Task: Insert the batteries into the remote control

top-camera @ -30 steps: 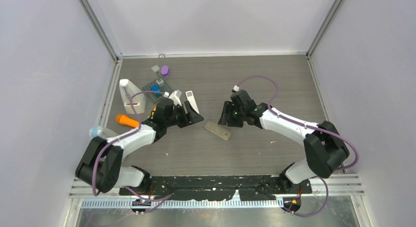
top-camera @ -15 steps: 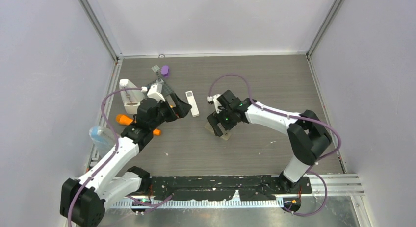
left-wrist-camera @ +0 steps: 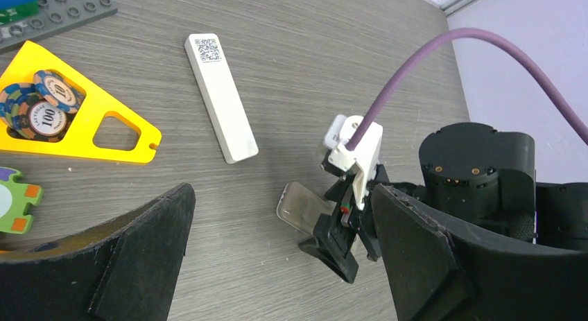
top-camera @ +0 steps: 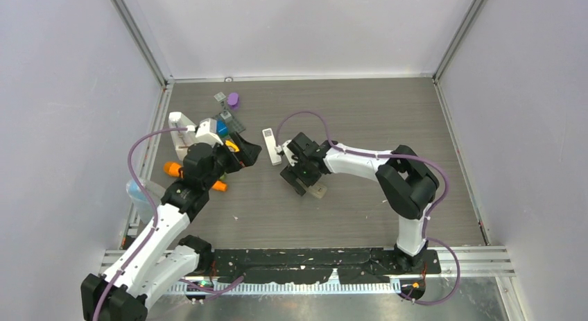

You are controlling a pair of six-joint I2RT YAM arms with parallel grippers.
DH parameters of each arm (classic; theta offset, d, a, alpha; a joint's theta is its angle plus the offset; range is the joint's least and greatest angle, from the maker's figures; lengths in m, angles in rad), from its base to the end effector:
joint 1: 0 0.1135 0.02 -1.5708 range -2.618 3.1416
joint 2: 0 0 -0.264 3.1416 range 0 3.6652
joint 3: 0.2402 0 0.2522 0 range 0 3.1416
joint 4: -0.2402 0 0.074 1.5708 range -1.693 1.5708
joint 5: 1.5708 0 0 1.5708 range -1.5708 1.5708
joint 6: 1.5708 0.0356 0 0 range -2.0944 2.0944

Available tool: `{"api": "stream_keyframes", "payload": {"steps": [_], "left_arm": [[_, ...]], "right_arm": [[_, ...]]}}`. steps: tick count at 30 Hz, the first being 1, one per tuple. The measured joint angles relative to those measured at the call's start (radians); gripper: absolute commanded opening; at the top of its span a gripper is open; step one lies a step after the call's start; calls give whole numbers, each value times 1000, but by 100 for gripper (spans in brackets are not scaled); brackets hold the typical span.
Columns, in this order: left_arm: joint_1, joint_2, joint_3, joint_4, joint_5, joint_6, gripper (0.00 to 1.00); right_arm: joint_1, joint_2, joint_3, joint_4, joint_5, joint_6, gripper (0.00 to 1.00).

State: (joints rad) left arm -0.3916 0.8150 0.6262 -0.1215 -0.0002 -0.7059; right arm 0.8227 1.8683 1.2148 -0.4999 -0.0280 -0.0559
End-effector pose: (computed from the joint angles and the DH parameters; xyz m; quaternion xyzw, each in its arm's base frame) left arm 0.1804 -0.0745 0.2851 -0.1265 0.7979 -0.3073 0.5029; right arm 0.2529 0.2739 0.1644 -0.4187 0.8841 0.0902 0.1870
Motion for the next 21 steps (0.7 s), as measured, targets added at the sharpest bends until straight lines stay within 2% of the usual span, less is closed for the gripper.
{"api": "stream_keyframes", "payload": {"steps": [2,4,6,8,10,16,21], "left_arm": [[4,0,-1,-3,0,1,100],[8,0,-2,-4,1,0,99],[12,0,-3,-4,1,-1,100],[16,0,-3,-4,3,-2,100],[19,1,-4,-4,13,-5,99],[21,17,-16,10,79,-19,99],[21,37,-32,63,182,-23,100]], "right_arm": [[0,23,28,-1,6,-2,70],[-1,50,62,-4,12,-2,53],[-3,70,89,-4,14,0,40],[-7,76,98,-5,16,10,33],[-12,76,98,-6,19,24,29],[-37,69,98,-2,6,84,27],[-137,-25,98,11,-125,200,26]]}}
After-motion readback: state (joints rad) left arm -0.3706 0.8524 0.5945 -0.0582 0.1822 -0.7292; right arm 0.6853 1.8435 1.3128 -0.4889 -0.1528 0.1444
